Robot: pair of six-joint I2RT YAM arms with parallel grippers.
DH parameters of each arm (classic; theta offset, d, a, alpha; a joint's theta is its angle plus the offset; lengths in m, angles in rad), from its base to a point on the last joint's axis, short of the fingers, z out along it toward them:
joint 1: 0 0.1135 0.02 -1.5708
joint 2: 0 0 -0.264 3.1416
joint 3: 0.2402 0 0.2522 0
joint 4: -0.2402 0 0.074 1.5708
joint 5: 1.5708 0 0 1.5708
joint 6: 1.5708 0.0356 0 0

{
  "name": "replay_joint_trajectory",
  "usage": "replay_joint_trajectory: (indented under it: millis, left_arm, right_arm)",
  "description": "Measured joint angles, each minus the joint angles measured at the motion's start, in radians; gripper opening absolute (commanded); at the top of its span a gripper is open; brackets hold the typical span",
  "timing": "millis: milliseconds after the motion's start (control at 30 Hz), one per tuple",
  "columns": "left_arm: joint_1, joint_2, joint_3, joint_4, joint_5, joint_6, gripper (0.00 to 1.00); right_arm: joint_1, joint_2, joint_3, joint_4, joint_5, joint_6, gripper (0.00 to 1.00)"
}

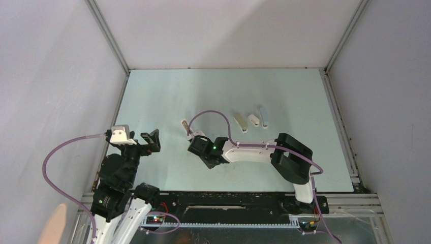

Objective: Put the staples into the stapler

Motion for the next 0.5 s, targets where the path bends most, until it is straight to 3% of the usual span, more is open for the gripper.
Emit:
replay_joint_trajectory:
  millis: [500]
  left_arm:
    - [0.000, 0.000, 0.000, 0.000, 0.001, 0.000, 1.00]
  right_arm:
    - [-0.011, 0.026, 0.000, 0.023, -0.027, 0.007, 0.24]
